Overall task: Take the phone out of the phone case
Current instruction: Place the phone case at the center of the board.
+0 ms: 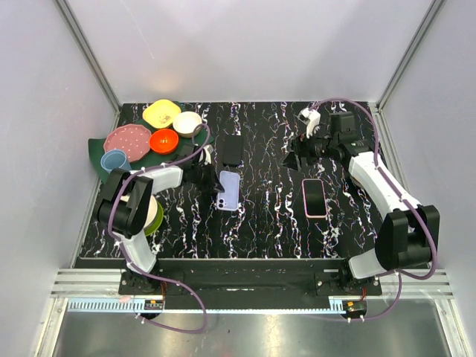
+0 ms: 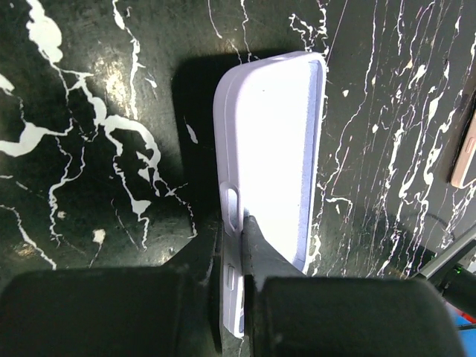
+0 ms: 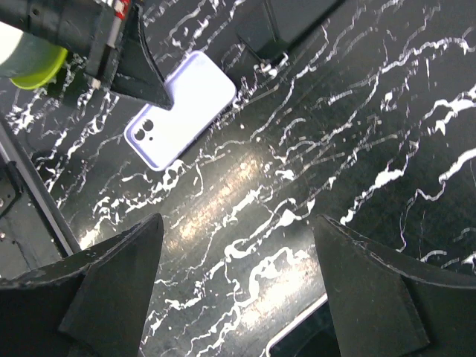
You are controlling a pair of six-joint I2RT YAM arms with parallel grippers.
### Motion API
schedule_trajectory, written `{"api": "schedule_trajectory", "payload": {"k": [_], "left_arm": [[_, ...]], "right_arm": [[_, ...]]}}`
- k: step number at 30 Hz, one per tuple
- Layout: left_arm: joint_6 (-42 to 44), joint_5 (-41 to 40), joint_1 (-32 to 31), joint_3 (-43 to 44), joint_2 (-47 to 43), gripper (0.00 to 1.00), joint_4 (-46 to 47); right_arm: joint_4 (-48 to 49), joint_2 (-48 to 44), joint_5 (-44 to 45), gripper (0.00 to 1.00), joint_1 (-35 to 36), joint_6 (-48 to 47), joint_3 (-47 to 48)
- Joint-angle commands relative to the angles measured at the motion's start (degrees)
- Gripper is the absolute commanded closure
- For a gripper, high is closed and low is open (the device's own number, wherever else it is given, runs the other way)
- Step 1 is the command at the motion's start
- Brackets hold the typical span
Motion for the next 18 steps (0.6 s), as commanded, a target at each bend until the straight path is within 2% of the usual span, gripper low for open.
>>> {"api": "schedule_trajectory", "payload": {"k": [1,8,11,12,14,18], "left_arm": [[-0.51,-1.71,-0.05,2.50,2.77,0.96,-1.01],[-0.34,-2.94,-0.14,0.65,1.72,0.96,-0.48],[-1.04,-2.42,-0.14,-0.23,1.01,0.91,0.31],[-0.87,-2.41,-0.14,-0.14,0.92,0.81,0.22],[-0.43,-2.41,-0.23,-0.05,1.01,0.75,0.14],[-0.34,-2.50,-0.23,-0.14,0.83,0.52,0.14]], "right_arm": [[1.50,-3.21,4.42,0.12,-0.39,-1.19,-2.76],[1.41,-5.32,5.13,0.12,-0.48,-1.28,-5.13],[1.41,-5.32,6.09,0.12,-0.57,-1.37,-5.66],[1.24,-5.14,6.45,0.12,-0.57,-1.37,-5.84],[1.06,-4.71,7.94,0.12,-0.48,-1.28,-6.02],[0.27,-4.44,11.36,0.12,-0.48,-0.49,-6.46]]}}
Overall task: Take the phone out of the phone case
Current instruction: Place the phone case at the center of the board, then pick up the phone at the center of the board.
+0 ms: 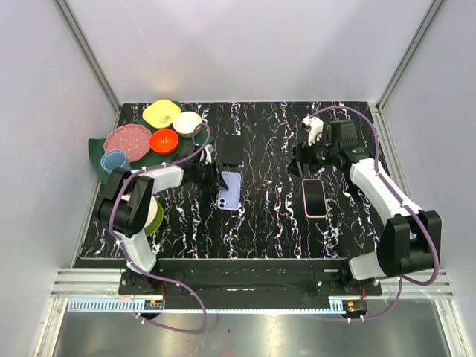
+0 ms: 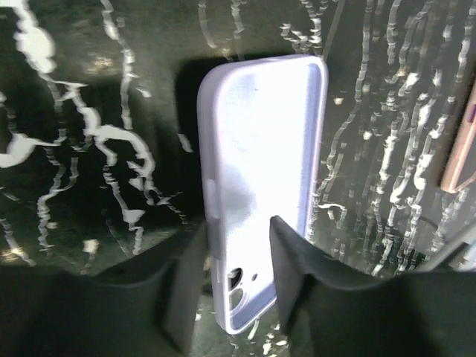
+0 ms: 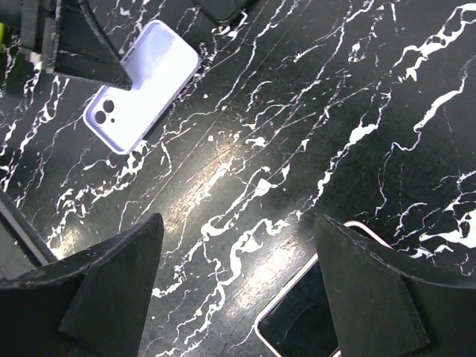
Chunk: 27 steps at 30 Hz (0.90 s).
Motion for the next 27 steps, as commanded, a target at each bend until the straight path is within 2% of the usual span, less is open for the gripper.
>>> {"api": "schedule_trajectory", "payload": {"k": [1,7,16,27], "left_arm": [[0.82,-2.91,-0.18,-0.99,-0.61,0.49,-0.41],[0.82,-2.83,-0.18,-0.82,-1.05,0.45,-0.50],[-0.14,-5.03,-0.18,-3.10,-5.52,0.33,0.37],[-2.43,-4.67,-0.97,-6.44,-9.31,0.36,2.93]], "right_arm": [[-0.16,-1.07,5.79,0.12,-0.29,0.27,-0.31],[-3.24,1.11,14.58,0.12,-0.29,1.51,-1.28],[-4.12,9.81,19.51,0.12,-0.29,2.91,-3.13],[-5.44,13.43,20.30,0.12,-0.29,3.44,-3.39]]}}
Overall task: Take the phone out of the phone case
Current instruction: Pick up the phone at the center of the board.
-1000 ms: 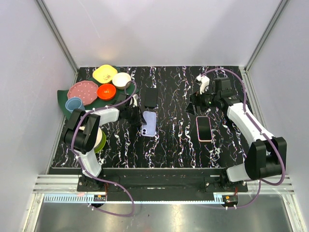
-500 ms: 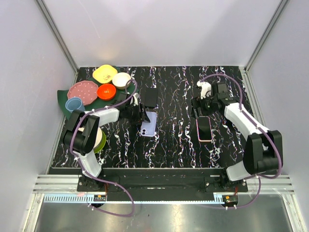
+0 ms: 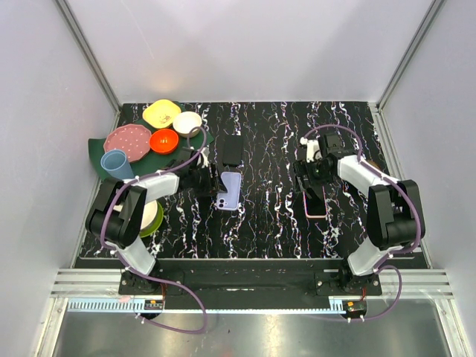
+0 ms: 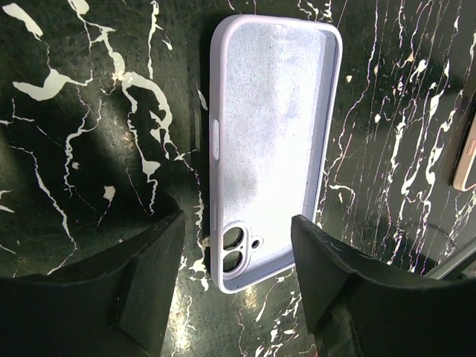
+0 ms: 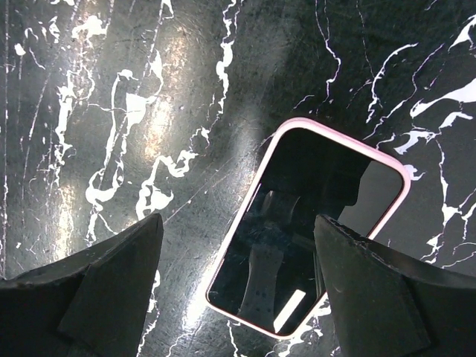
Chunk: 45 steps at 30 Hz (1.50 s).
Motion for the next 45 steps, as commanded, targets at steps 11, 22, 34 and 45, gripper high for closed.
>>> {"api": "schedule_trajectory", "payload": {"k": [11,22,34,45], "left_arm": [[0.59,-2.43,-0.41,2.44,-5.87,0.36,-0.16],[1.74,-2.43,0.30,3.07,-8.77,0.36,-0.69],[1.65,-2.52,0.56,3.42,-9.65,0.36,-0.60],[2.70,-3.39,0.74,3.42,-11.50,0.36,-0.51]], "right_arm": [[-0.90,0.05,9.61,0.11,-0.18,0.71,-0.75],[-2.30,2.24,13.49,0.10,-0.18,-0.17,-1.45],[-4.93,4.44,9.09,0.13,-0.09,1.06,-0.58],[-23.83,9.28,-0.05,0.06,-0.18,-8.34,8.04]]}}
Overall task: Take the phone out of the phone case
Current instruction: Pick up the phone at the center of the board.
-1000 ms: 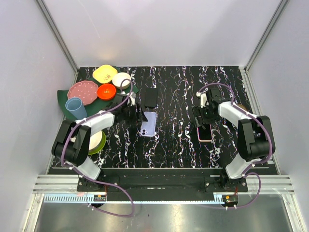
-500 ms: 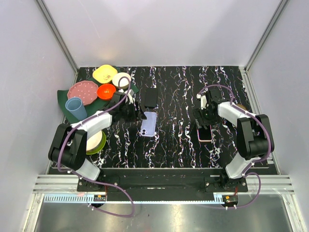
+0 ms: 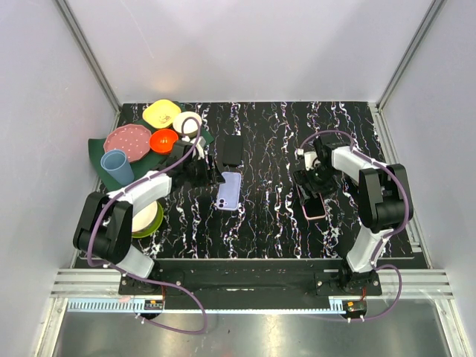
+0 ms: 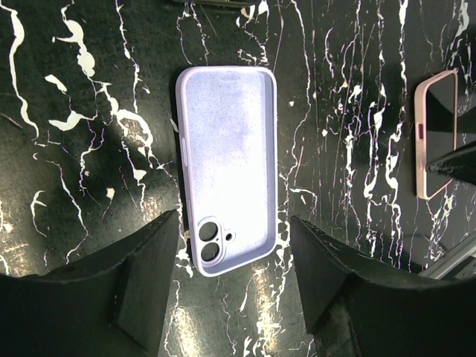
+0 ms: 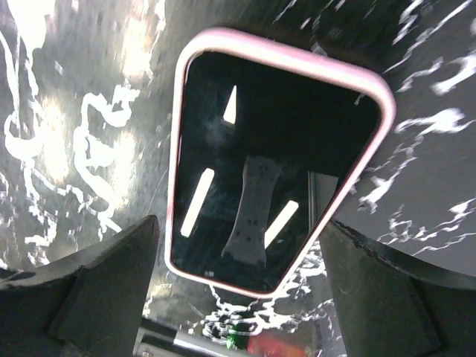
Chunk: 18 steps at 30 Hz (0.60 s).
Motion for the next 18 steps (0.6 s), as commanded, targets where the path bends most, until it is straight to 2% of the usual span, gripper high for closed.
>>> {"api": "schedule_trajectory", "payload": {"k": [1,8,18], "left_arm": [[0.91,-1.28,0.37,2.15,-3.48,0.36,1.45],[0.91,-1.36,0.45,2.06,-4.36,0.37,1.81],[1.70,-2.15,0.45,1.18,-7.25,0.37,2.42]], "right_arm": [[-10.30,-1.35,-4.69,0.06,0.08,-5.50,0.54],[-14.53,-4.51,-4.68,0.03,-0.27,-9.99,-1.04],[-9.00,-2.93,-7.32,0.00,0.17,-9.03,-3.59]]}}
